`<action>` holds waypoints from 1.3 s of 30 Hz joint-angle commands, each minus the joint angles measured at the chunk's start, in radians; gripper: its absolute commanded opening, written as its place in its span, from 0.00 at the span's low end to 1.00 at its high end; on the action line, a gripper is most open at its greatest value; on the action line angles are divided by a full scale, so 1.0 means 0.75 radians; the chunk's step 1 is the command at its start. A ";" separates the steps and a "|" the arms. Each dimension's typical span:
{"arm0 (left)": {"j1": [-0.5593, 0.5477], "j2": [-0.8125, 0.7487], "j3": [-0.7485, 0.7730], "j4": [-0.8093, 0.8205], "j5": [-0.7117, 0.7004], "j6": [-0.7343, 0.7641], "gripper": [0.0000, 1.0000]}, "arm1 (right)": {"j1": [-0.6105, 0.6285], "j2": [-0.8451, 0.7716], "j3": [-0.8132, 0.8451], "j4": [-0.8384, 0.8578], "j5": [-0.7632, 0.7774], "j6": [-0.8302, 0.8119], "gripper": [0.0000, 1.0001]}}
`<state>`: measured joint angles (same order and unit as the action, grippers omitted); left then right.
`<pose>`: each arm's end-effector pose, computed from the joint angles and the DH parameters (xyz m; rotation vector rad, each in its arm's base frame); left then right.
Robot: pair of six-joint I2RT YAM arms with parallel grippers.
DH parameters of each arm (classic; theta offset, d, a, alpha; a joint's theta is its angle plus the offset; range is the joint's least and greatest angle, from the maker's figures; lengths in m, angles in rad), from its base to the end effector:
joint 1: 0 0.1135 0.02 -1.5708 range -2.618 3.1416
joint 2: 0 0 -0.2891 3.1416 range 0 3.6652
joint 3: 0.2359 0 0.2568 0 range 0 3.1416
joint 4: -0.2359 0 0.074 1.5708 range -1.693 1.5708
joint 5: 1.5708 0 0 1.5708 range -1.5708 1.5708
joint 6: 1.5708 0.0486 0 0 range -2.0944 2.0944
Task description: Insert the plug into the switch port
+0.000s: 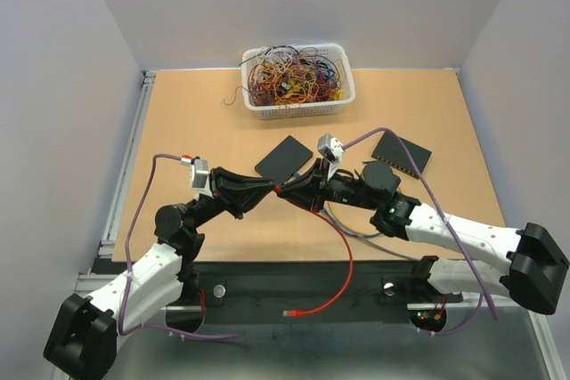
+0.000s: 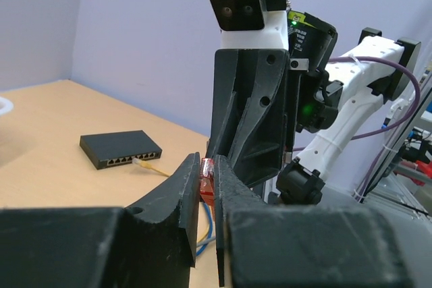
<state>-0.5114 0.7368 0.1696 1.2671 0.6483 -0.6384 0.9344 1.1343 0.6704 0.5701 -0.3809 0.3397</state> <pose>0.1033 -0.0916 0.2968 0.5975 0.9488 -1.3188 0.1438 0.2250 0.3301 -0.7866 1.4111 1.2899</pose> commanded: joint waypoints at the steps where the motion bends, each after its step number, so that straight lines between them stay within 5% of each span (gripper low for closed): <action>1: -0.016 -0.017 -0.011 0.108 0.048 -0.002 0.13 | -0.011 0.005 0.024 0.101 0.015 0.026 0.00; 6: -0.018 -0.019 -0.011 0.104 0.062 -0.002 0.10 | -0.008 0.028 0.026 0.125 0.009 0.040 0.00; 9: -0.018 -0.025 -0.009 0.092 0.054 0.000 0.00 | -0.008 0.022 0.024 0.132 0.019 0.040 0.02; 13: -0.018 -0.050 0.019 -0.026 -0.003 0.017 0.00 | -0.008 -0.015 0.004 0.132 0.078 0.015 0.52; 16: -0.018 -0.048 0.068 -0.202 -0.056 0.049 0.00 | -0.008 -0.054 -0.014 0.115 0.142 -0.005 0.72; 24: -0.018 -0.025 0.117 -0.439 -0.212 0.011 0.00 | -0.011 -0.165 0.028 -0.122 0.287 -0.181 0.76; 30: -0.020 -0.015 0.216 -0.662 -0.420 -0.002 0.00 | 0.010 -0.165 0.057 -0.298 0.379 -0.332 0.65; 39: -0.030 0.075 0.293 -0.716 -0.478 -0.045 0.00 | 0.104 -0.085 0.092 -0.306 0.541 -0.410 0.61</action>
<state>-0.5224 0.7876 0.3351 0.7158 0.3176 -0.6525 0.9985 1.0634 0.6853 0.3206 -0.0414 0.0742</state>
